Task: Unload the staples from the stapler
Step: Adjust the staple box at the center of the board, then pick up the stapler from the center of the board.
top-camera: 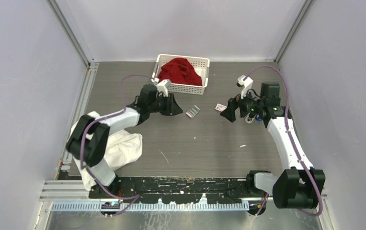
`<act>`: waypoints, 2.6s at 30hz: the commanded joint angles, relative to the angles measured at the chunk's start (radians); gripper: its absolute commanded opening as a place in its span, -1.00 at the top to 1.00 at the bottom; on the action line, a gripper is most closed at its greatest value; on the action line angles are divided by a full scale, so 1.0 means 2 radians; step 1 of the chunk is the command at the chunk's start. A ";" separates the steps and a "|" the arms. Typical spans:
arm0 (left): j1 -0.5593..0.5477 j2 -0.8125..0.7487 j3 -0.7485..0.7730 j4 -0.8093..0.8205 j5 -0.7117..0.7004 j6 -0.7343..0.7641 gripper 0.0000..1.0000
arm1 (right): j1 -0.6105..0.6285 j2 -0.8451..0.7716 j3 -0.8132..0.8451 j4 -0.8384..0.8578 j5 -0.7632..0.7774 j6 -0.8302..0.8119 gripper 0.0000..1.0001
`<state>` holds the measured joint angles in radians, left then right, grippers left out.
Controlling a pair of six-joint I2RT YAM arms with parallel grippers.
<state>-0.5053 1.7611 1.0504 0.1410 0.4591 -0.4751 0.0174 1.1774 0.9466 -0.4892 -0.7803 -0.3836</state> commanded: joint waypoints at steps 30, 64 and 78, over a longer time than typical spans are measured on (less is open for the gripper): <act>0.019 -0.401 -0.335 0.162 -0.106 -0.088 -0.27 | -0.052 0.121 0.001 0.088 0.473 0.333 -0.41; 0.019 -0.424 -0.343 0.174 -0.071 -0.088 -0.20 | -0.052 0.137 -0.009 0.094 0.389 0.275 0.98; 0.010 -0.365 -0.358 0.326 0.037 -0.115 -0.19 | -0.027 0.012 -0.030 0.083 0.144 0.140 0.98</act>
<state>-0.4751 0.9966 0.3431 0.5930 0.4324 -0.6838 -0.0639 1.2903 0.8837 -0.3862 -0.2768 0.0071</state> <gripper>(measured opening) 0.596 0.392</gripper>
